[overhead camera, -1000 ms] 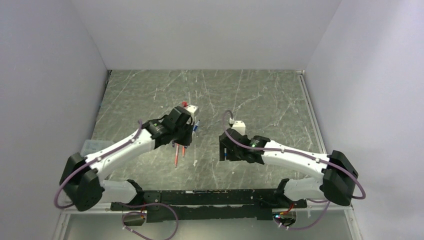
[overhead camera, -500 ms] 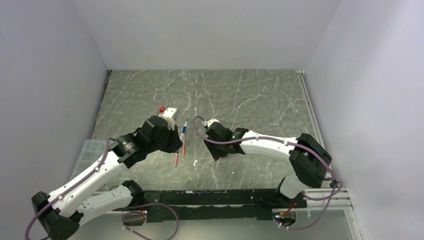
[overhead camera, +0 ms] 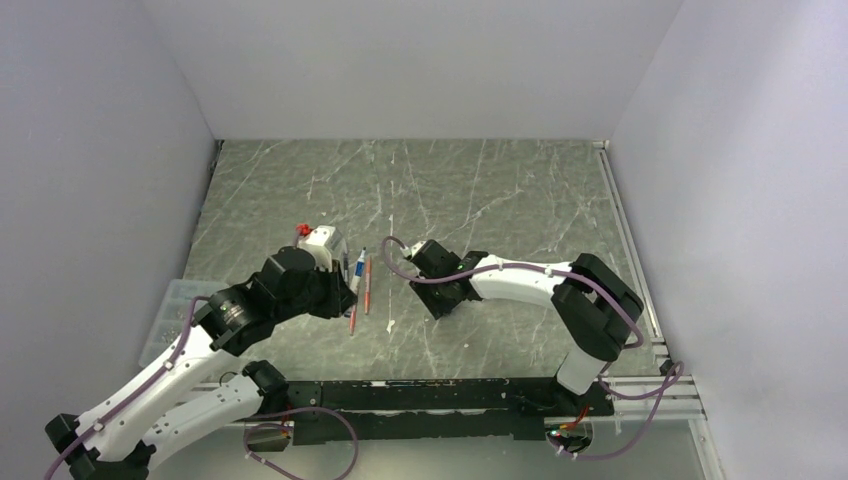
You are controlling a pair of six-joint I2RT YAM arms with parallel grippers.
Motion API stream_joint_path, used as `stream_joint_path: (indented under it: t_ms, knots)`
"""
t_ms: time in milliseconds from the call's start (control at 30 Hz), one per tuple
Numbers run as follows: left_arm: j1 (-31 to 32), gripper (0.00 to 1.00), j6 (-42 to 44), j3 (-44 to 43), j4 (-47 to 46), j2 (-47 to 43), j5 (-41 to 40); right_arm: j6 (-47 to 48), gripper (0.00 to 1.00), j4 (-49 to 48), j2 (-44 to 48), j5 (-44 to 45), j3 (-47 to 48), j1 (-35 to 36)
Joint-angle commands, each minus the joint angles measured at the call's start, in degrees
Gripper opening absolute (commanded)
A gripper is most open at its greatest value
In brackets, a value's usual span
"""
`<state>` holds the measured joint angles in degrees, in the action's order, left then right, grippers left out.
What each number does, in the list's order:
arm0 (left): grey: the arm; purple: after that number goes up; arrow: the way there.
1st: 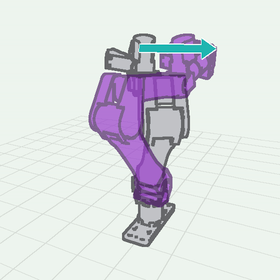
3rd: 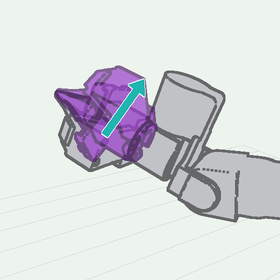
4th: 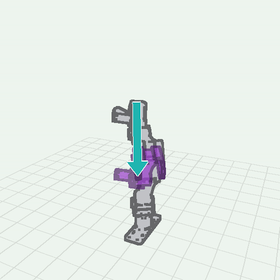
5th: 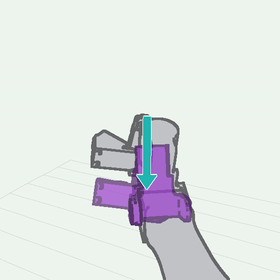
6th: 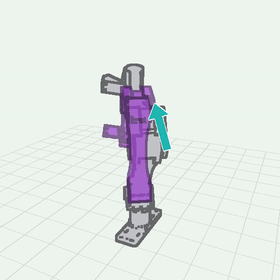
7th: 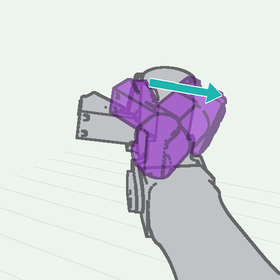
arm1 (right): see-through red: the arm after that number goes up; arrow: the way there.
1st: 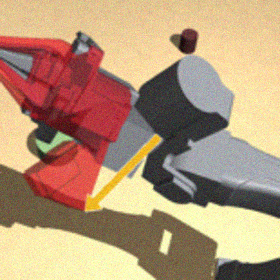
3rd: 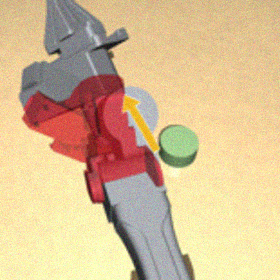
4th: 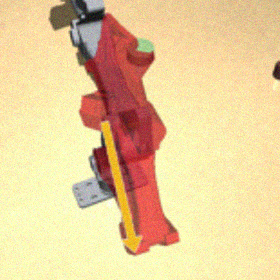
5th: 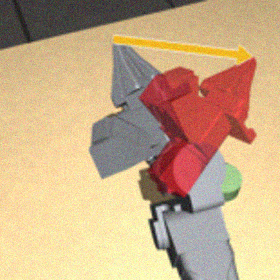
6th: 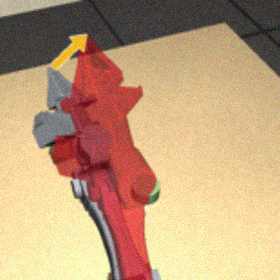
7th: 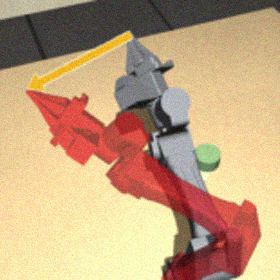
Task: Insert the pens into the pen caps
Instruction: Insert the pen cap onto the pen.
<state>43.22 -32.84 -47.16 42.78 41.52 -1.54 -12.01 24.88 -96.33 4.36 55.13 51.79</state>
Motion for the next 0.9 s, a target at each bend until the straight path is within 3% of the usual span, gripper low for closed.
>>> stream_joint_path:
  t_ms: [0, 233, 533, 600, 733, 867]
  knots:
    - [0.17, 0.0, -0.73, 0.2, -0.62, 0.64, 0.86, 1.25, 0.43, -1.8, -0.4, -0.31, 1.45, -0.29]
    - [0.12, 0.0, -0.91, 0.31, -0.61, 0.43, 0.82, -0.91, 0.42, -0.33, 1.02, 2.5, -0.17, -0.26]
    - [0.15, 0.0, -1.33, 0.05, 0.01, -0.03, 0.84, -3.54, 0.31, 1.78, 2.67, 5.13, -1.17, 0.13]
    - [0.12, 0.0, -1.49, 0.09, 0.0, -0.16, 0.92, -4.22, 0.25, 2.11, 2.96, 5.59, -1.43, 0.3]
    - [0.13, 0.0, -1.72, 0.26, -0.19, -0.2, 1.01, -6.74, 0.01, 3.58, 3.23, 6.15, -0.66, 0.78]
    - [0.2, 0.0, -2.15, 1.06, -0.74, -0.46, 2.55, -11.27, 0.0, 3.97, 4.89, 5.78, 0.33, 0.97]
